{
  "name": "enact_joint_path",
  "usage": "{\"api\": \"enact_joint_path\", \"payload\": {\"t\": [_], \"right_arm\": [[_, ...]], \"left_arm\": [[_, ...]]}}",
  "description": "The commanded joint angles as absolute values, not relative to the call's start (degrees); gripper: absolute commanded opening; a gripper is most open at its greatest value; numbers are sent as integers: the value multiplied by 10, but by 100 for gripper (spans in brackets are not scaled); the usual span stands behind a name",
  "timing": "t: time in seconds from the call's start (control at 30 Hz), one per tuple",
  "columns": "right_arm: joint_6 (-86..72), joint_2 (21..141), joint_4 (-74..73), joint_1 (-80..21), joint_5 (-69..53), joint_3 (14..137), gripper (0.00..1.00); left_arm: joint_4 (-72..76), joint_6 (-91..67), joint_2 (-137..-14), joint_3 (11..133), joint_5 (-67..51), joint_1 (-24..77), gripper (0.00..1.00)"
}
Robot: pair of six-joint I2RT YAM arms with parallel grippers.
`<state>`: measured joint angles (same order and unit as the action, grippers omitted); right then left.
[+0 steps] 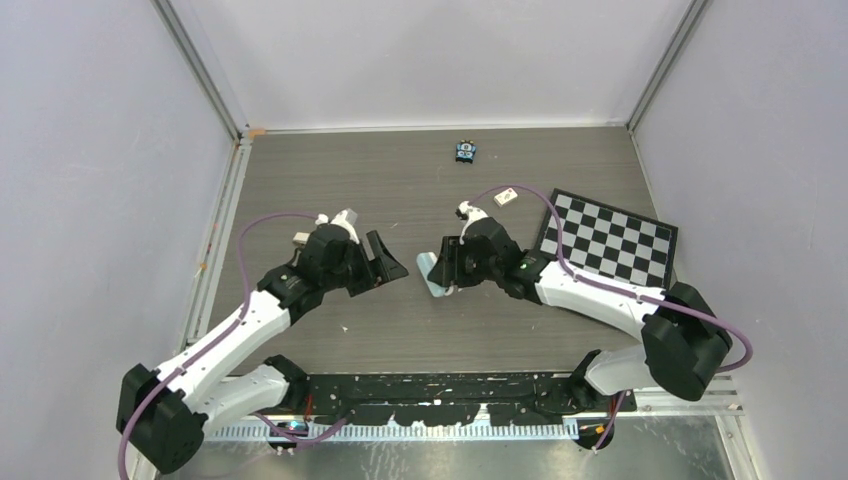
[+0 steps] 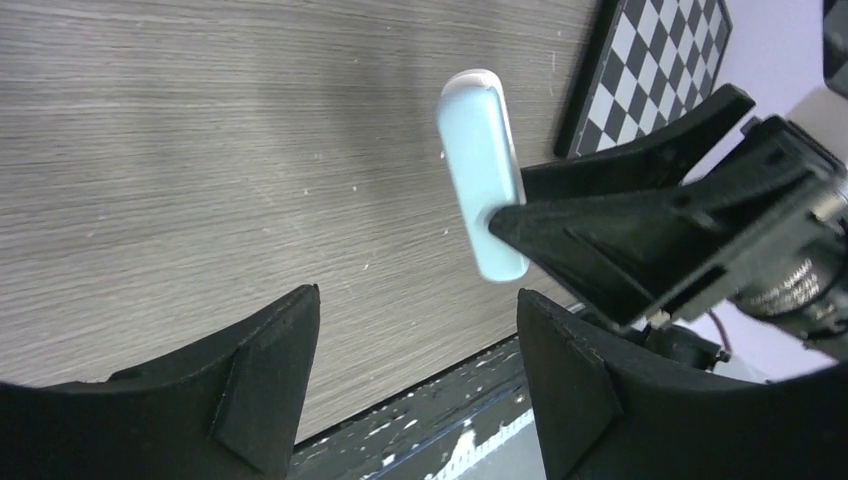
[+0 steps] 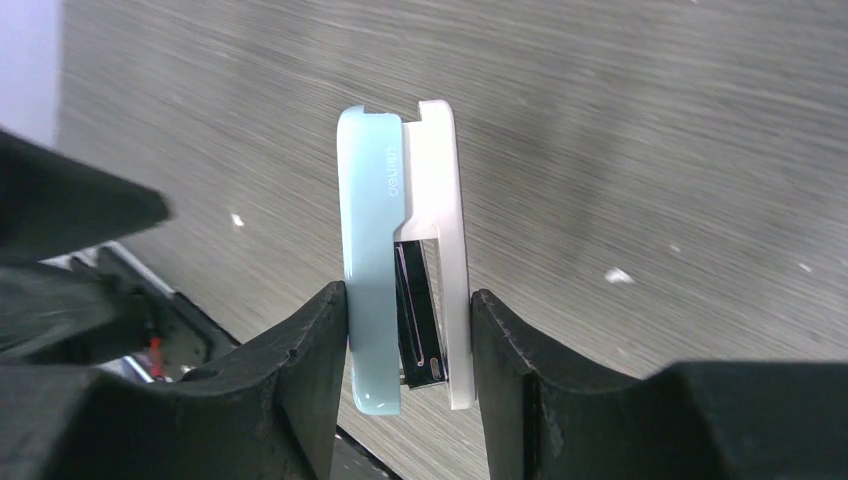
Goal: Load the staples into the stapler
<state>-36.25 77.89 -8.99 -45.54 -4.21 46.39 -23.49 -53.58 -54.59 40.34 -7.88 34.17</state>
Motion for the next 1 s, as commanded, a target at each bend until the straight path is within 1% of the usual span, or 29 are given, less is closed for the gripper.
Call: {"api": "enact_joint_path", "payload": {"t": [0.0,0.1,0.23,0.4,0.5,0.7,0.83,0.97], "right_arm": [[-405,753,53,-474,-43,450,45],[-399,741,96,-489,-28,434,46],[-375,733,128,-514,25,420,46],[-376,729,139,-523,49,413,45],[-375,725,146,-525,54,407,45],[-374,726,170,-526,44,396,45],[-369,729,235,-525,10,371,47],[-368,722,265,-525,17,345,47]], "left_arm": [[-129,-598,-582,412,-113,344,73],[-80,-633,-614,405,-126,343,73],[-63,-641,-654,425,-133,343,72],[-41,-650,-670,418,-144,343,58],[-30,-658,-668,408,-136,343,54],[-12,-646,-674,408,-147,343,36],[-3,-634,-677,403,-162,343,29],[14,-631,-677,396,-169,343,24]]}}
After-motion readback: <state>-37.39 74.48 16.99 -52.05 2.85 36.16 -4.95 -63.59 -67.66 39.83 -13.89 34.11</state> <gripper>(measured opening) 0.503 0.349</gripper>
